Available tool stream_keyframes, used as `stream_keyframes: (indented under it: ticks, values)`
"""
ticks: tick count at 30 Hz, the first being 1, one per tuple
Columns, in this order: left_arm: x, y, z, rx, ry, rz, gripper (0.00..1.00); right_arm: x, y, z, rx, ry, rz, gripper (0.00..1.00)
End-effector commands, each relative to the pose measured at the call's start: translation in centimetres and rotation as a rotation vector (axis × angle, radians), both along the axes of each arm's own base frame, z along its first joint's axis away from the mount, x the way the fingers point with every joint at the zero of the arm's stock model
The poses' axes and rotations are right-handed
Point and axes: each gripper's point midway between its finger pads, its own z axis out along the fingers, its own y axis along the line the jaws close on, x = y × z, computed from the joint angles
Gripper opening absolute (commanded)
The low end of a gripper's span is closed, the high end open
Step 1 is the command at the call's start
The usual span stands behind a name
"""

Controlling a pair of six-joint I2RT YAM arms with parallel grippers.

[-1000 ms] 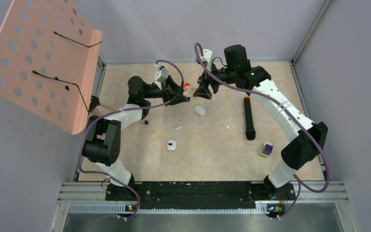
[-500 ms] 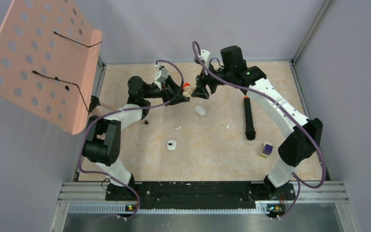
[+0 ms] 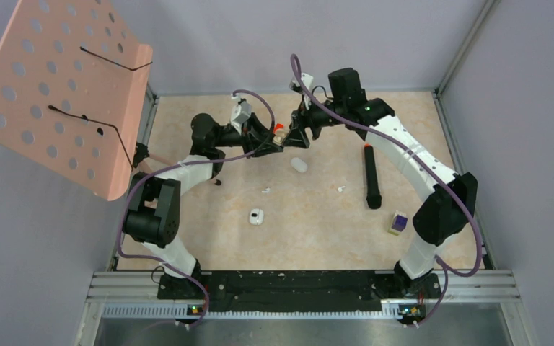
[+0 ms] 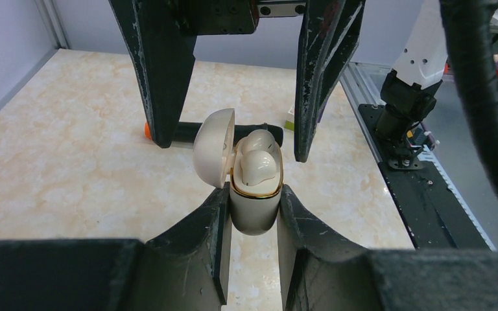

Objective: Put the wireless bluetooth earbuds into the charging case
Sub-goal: Close the charging case.

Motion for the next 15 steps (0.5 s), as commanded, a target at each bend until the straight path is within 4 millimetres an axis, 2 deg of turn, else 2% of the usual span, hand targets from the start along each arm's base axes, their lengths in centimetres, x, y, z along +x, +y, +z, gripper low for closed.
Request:
stream_keyframes:
  ticks: [1, 5, 12, 15]
  values:
    - [-0.6, 0.1, 1.7, -0.013, -0.078, -0.006, 0.0, -0.3, 0.1, 2.0, 0.091, 0.019, 0.056, 0.72]
    - [-0.1, 0.0, 1.4, -0.012, -0.047, 0.015, 0.0, -1.6, 0.2, 1.8, 0.107, 0.033, 0.134, 0.72]
    - [2.8, -0.4, 1.1, -0.025, 0.108, 0.103, 0.0, -2.2, 0.2, 2.9, 0.124, -0.001, 0.189, 0.68]
    - [4.1, -0.5, 0.1, -0.024, 0.204, 0.137, 0.0, -2.3, -0.4, 3.7, 0.13, -0.019, 0.177, 0.67]
